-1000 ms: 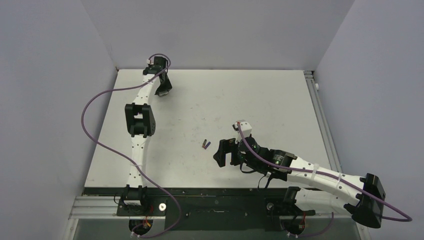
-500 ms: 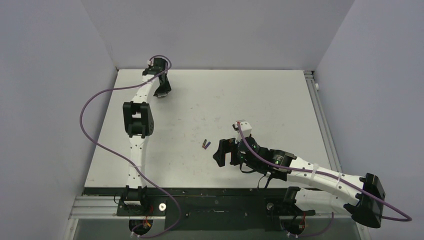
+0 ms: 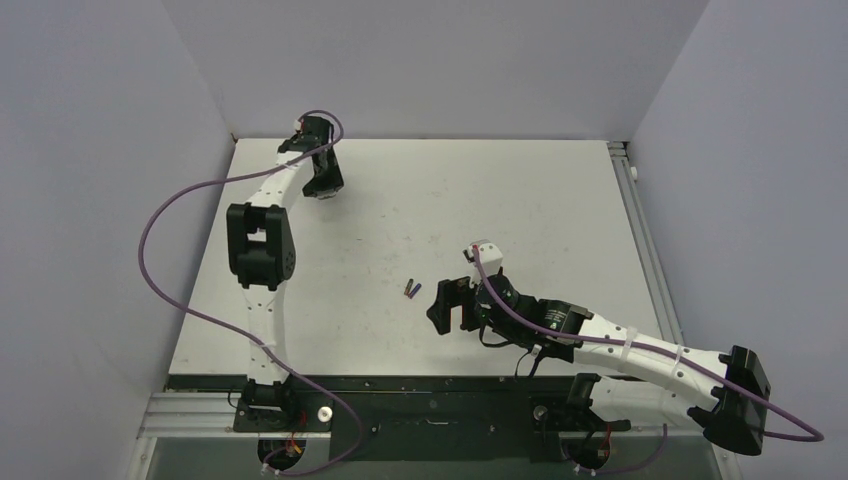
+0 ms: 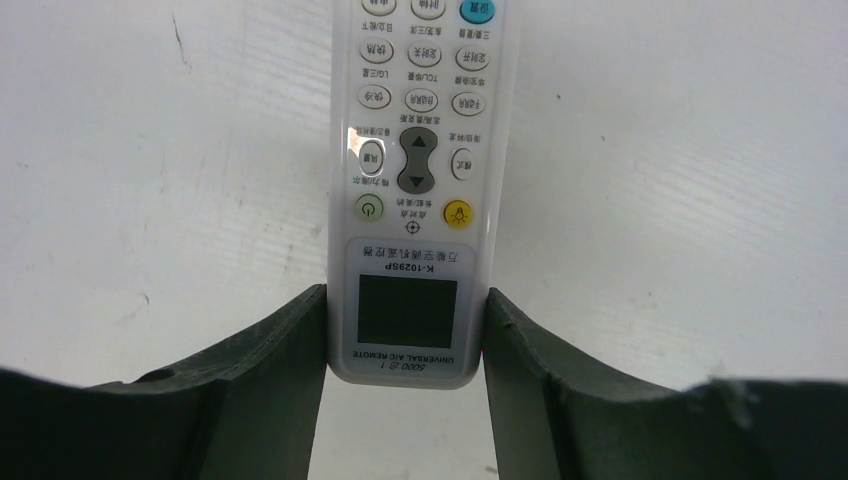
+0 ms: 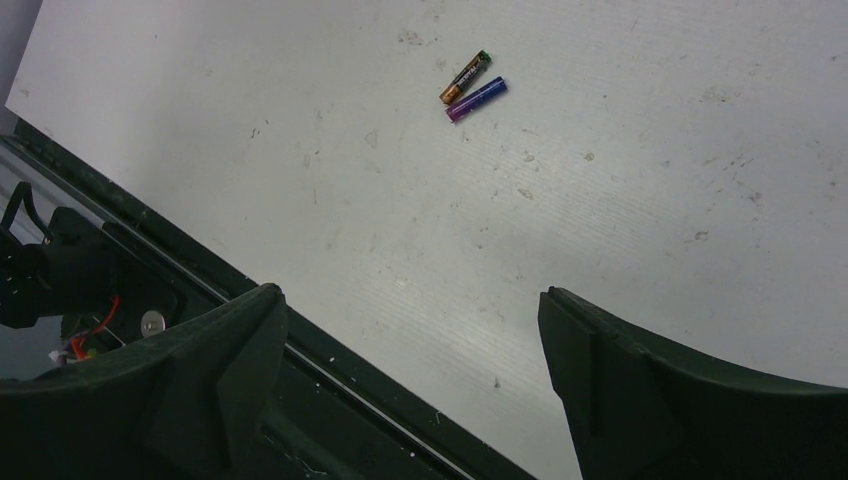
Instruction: Load the batteries into the remote control
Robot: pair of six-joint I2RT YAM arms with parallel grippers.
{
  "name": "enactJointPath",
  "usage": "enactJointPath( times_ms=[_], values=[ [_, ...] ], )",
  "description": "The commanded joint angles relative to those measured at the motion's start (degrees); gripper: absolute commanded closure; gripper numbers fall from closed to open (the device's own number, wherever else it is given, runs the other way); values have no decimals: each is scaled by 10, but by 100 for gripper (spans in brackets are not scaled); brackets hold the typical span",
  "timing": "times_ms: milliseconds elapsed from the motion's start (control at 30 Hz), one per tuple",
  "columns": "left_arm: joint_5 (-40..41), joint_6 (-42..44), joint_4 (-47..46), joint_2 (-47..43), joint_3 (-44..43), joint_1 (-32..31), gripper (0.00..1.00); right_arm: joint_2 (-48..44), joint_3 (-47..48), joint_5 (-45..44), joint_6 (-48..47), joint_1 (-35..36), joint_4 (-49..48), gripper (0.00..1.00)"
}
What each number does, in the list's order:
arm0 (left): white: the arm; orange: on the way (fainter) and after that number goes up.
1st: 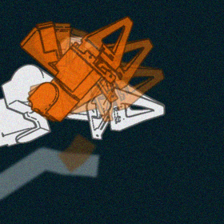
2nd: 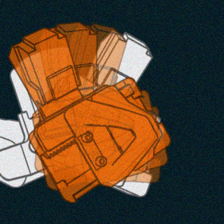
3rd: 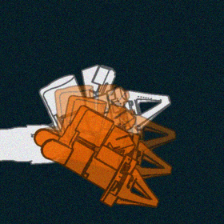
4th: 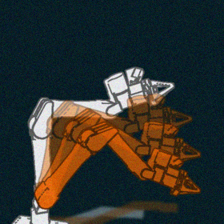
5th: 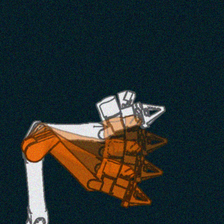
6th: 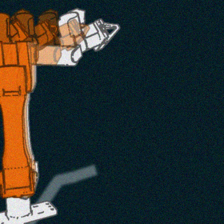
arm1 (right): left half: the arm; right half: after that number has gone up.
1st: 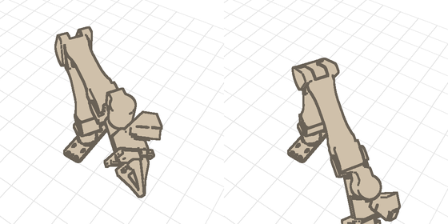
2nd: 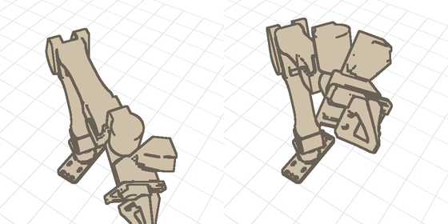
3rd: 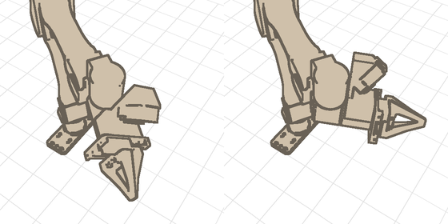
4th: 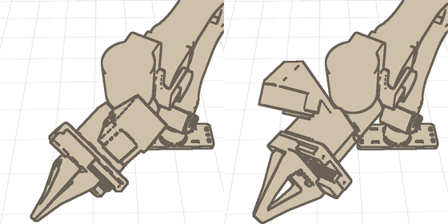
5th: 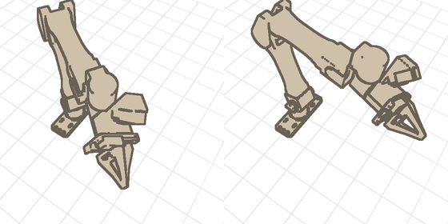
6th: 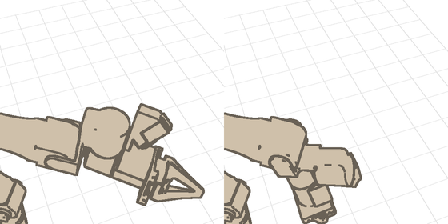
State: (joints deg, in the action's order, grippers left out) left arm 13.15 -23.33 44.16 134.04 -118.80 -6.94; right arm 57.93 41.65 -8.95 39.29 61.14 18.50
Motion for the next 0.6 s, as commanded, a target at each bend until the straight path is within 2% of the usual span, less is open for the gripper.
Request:
enactJointPath(
  times_ms=[0,233,300,567],
  values=[
    [-40,-18,-72,-110,76,-4,100,-8,15,-24,-12,5,-2,2],
    [-158,-55,-120,-230,224,-7,100,-20,17,-36,-9,7,6,0],
    [-184,-62,-136,-268,271,-11,100,-25,19,-43,-6,8,14,3],
    [-222,-85,-164,-409,425,-37,100,-38,32,-69,13,9,31,6]
  ],
)
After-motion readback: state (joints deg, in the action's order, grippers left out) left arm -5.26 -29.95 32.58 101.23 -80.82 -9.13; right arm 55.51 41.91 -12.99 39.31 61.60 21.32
